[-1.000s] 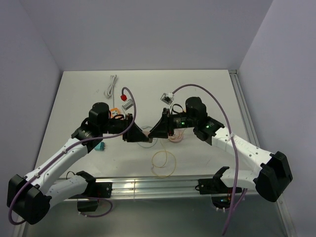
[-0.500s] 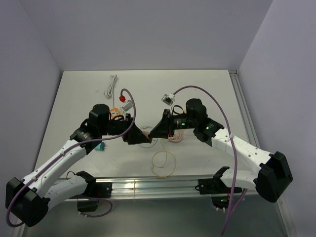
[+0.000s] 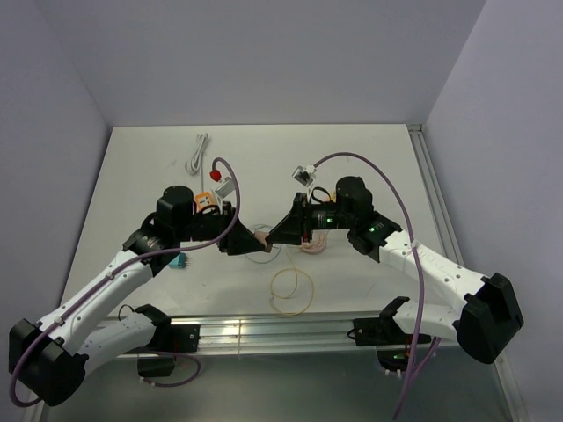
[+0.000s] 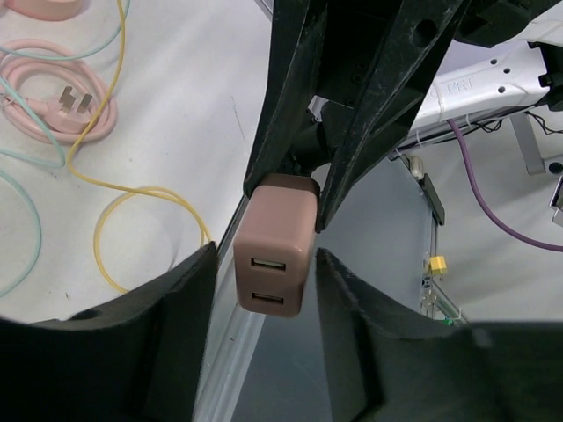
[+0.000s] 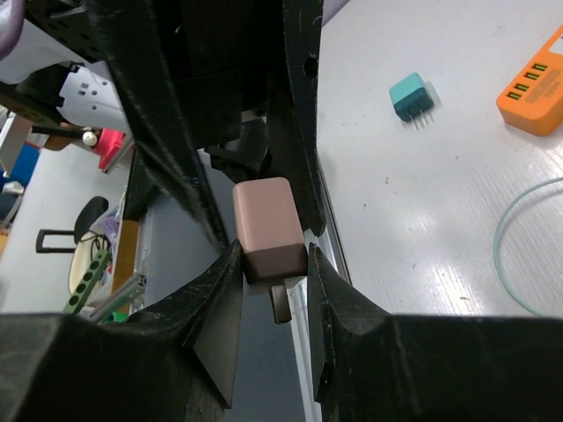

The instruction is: Insert the plug

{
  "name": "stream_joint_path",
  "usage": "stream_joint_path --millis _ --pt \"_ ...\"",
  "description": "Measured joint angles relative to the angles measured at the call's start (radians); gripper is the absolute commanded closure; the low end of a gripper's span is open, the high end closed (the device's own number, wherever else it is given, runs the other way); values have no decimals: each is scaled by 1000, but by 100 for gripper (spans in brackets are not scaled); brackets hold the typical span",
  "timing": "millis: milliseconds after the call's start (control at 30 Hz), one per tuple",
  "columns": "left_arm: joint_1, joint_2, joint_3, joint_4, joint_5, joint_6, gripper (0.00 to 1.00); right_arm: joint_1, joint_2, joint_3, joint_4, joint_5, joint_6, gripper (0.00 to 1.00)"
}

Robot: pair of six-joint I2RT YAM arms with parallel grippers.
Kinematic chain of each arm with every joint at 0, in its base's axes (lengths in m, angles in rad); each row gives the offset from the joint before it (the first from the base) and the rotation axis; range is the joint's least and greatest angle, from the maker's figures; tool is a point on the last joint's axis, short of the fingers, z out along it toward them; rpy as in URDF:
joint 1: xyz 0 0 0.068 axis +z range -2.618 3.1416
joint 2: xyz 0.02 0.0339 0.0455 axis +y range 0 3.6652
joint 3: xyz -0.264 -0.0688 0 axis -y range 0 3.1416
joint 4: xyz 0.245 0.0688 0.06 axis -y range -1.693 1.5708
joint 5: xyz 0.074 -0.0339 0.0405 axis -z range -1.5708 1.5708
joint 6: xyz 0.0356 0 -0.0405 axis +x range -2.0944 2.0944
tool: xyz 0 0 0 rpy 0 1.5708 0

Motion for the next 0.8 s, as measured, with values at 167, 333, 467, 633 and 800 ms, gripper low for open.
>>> stream_joint_path --millis 167,333,467,633,800 --pt "0 1 4 15 13 -26 100 -2 0 -2 13 -11 8 95" --pt "-7 12 45 -47 -60 -35 100 -6 -1 8 -17 39 -5 47" --pt "5 31 115 -160 -246 -57 100 -25 -7 26 -139 187 -18 41" --pt "83 42 176 -285 -461 -82 100 -76 -21 40 -316 441 -26 42" --pt "257 130 217 -370 -595 -60 100 -80 -56 40 -404 551 -44 43"
